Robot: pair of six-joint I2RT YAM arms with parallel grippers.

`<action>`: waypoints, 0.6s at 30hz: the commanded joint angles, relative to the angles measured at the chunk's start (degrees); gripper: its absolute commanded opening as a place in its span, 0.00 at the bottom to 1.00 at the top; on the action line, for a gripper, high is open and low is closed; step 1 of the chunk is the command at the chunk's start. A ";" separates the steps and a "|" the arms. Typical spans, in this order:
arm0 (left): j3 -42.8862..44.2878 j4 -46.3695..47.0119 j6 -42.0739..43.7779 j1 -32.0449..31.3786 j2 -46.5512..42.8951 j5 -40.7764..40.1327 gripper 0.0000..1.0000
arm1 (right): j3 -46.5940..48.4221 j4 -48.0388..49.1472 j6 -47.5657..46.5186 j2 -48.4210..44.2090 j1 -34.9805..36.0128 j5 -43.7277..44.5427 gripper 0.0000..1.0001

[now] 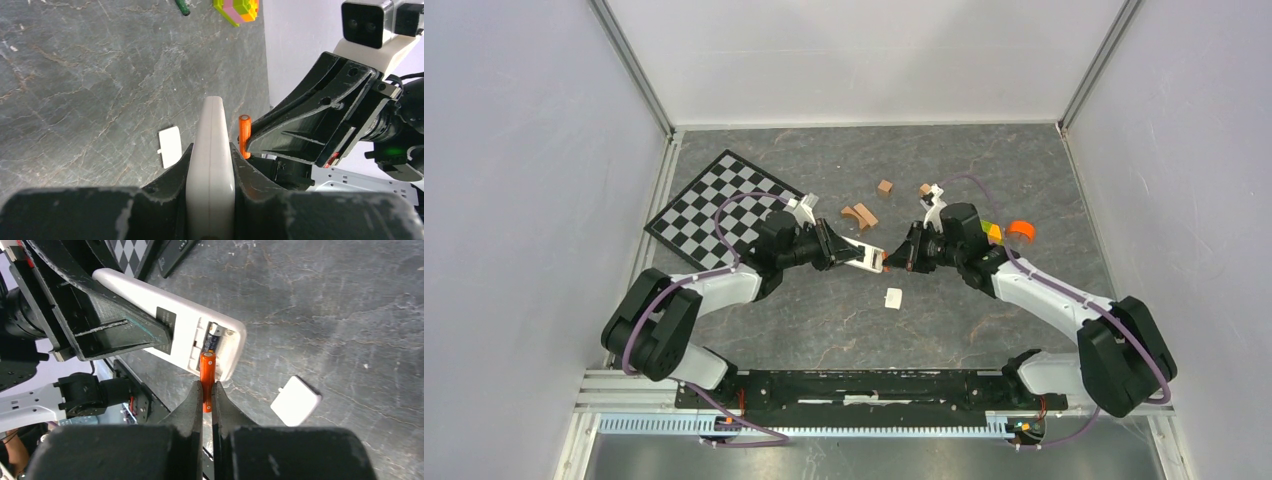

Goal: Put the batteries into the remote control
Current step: Load the battery into the remote control.

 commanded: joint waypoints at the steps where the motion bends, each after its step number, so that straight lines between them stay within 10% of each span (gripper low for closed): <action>1: -0.86 7.06 -2.95 -0.62 0.13 -0.46 0.02 | -0.06 4.60 4.36 0.99 1.43 -0.25 0.04; 18: -1.75 8.78 -3.51 -0.65 -0.73 -0.23 0.02 | 0.72 2.23 5.56 3.21 1.99 3.36 0.10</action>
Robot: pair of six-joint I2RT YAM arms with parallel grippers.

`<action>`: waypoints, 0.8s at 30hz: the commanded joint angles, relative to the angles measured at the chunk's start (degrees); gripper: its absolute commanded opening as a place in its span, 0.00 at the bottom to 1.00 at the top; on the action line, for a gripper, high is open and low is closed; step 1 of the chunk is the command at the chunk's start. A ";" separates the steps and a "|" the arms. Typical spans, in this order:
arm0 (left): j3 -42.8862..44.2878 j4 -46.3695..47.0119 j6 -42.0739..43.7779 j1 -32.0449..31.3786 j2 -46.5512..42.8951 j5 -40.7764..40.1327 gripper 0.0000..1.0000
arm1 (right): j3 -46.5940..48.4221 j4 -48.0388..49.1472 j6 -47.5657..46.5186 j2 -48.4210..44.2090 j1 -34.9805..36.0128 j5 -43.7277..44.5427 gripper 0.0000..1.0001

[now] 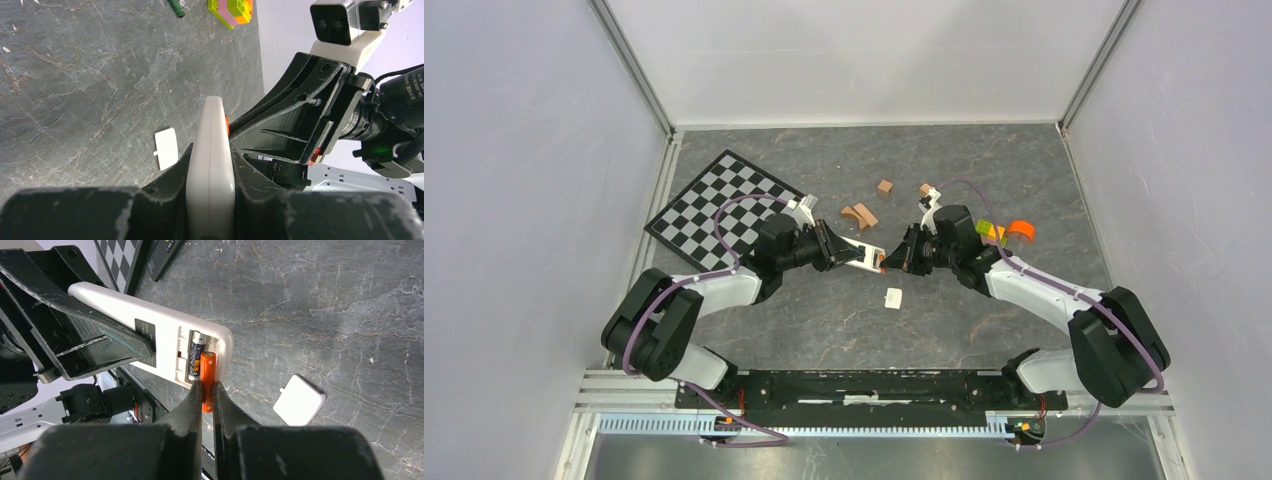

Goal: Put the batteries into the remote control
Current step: Load the battery into the remote control.

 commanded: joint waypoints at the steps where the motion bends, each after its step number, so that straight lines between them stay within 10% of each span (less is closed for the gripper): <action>1: -0.11 5.19 -1.95 -0.28 -0.66 0.16 0.02 | 0.85 0.91 0.61 0.70 0.26 1.18 0.11; 24: -0.54 6.64 -3.15 -0.41 0.35 0.59 0.02 | 0.50 4.77 3.75 0.93 0.27 -1.04 0.26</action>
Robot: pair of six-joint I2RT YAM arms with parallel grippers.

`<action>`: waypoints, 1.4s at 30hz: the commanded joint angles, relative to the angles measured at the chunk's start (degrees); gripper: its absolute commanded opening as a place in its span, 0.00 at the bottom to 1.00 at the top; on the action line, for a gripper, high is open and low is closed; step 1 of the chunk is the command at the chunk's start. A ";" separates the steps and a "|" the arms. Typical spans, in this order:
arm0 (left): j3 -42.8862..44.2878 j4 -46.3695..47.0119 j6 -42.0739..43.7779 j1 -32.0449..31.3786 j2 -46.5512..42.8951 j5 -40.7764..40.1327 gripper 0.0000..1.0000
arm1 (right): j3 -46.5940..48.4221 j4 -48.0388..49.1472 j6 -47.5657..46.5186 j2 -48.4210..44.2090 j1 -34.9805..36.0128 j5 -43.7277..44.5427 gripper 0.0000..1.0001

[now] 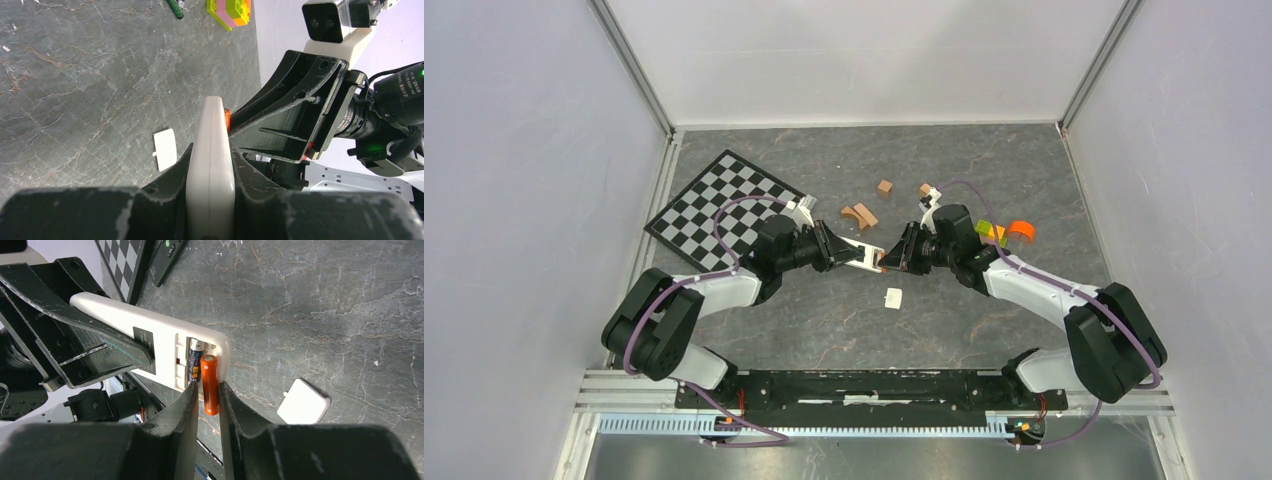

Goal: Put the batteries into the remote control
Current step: Load the battery into the remote control.

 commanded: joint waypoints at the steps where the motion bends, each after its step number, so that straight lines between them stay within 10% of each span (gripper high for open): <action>1: 0.17 4.63 -2.10 -0.40 0.17 0.65 0.02 | 0.46 3.16 1.41 -0.67 0.27 -0.89 0.24; 42: -0.59 5.75 -1.66 -0.39 2.28 0.15 0.02 | 0.83 1.46 2.81 -0.46 0.25 -2.73 0.29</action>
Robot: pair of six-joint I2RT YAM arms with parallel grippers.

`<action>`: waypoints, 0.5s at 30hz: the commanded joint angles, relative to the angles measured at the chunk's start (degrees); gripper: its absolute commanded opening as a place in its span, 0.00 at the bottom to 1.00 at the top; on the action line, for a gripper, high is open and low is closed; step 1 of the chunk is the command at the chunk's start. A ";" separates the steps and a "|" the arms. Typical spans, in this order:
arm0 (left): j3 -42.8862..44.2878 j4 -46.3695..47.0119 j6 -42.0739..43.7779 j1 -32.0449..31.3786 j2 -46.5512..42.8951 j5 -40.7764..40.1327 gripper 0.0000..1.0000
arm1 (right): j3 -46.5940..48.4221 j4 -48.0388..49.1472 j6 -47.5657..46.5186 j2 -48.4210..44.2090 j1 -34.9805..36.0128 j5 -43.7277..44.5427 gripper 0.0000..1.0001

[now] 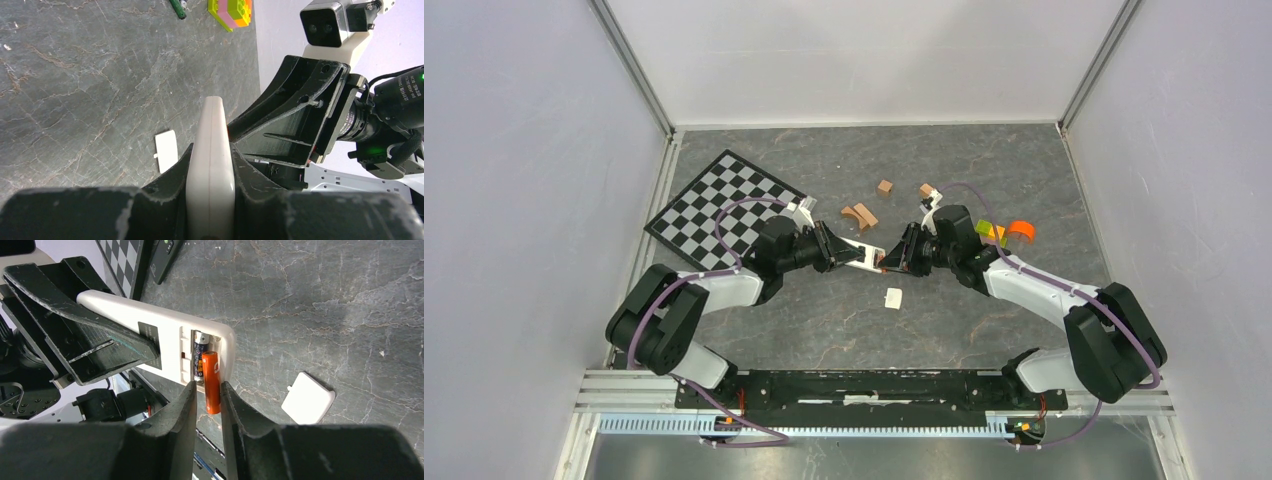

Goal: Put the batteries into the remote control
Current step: Load the battery into the remote control.

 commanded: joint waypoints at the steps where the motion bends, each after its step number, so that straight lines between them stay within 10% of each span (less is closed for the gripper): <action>1: -0.14 3.28 -0.74 -0.43 0.66 0.08 0.02 | 1.01 2.04 0.49 -0.52 0.39 -2.08 0.28; 15: -0.28 3.28 -0.90 -0.44 0.60 0.17 0.02 | 0.04 3.28 2.10 -0.51 0.34 -1.37 0.23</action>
